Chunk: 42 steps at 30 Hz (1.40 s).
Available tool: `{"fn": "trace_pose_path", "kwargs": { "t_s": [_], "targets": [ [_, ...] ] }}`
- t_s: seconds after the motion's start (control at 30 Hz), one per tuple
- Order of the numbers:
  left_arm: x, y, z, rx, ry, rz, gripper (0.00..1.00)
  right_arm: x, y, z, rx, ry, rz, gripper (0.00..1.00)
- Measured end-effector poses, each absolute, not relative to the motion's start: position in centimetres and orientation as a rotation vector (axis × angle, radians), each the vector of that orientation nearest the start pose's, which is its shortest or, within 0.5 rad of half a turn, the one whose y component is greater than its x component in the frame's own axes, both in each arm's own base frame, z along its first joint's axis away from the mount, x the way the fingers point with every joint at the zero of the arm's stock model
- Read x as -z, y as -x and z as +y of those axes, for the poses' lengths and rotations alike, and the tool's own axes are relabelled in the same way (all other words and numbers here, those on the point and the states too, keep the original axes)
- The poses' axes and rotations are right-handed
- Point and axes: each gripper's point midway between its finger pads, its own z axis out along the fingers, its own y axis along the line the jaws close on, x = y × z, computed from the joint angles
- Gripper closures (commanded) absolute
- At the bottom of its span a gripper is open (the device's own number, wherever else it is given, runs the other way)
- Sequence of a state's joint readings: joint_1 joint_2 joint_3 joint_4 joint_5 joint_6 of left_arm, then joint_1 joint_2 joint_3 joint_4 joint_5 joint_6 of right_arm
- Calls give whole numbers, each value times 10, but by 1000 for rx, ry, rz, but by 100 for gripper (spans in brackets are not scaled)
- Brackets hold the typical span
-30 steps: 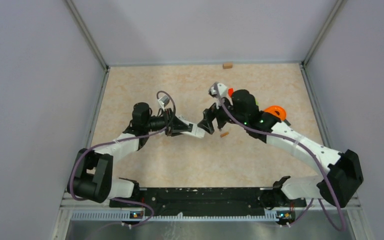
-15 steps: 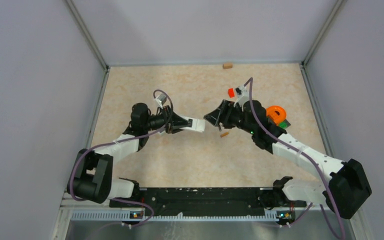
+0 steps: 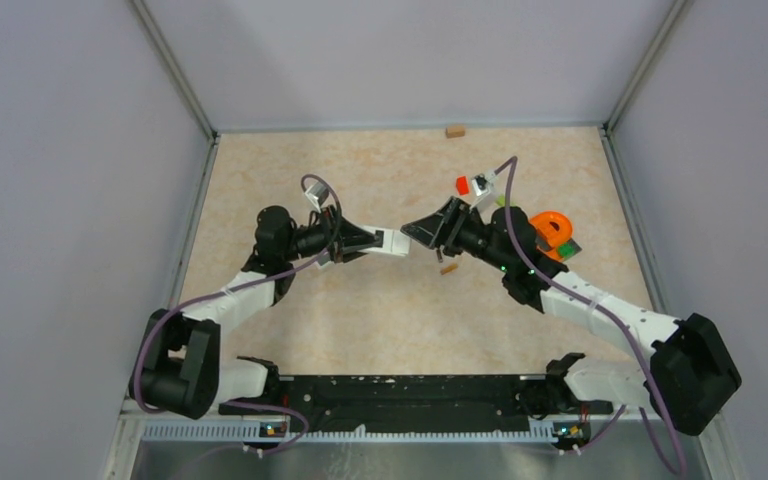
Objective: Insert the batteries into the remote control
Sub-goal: Load the battery cover into the remote control.
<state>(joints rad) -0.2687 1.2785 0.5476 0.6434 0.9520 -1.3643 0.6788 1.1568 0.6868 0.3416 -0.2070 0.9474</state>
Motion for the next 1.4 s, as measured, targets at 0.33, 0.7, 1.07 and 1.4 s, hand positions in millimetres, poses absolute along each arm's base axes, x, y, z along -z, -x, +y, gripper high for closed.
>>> {"fn": "trace_pose_path", "kwargs": {
  "t_s": [0.33, 0.7, 1.07, 1.4],
  "targets": [
    [-239, -251, -242, 1922, 202, 2009, 100, -230, -259, 310, -1371, -71, 1950, 40],
    [-240, -249, -241, 1931, 199, 2002, 100, -230, -254, 324, -1407, -29, 1962, 58],
    [-234, -245, -239, 1936, 195, 2018, 100, -225, -257, 330, -1407, -29, 1992, 68],
    [-234, -243, -241, 1943, 182, 2021, 100, -226, -257, 332, -1405, -5, 1978, 32]
  ]
}}
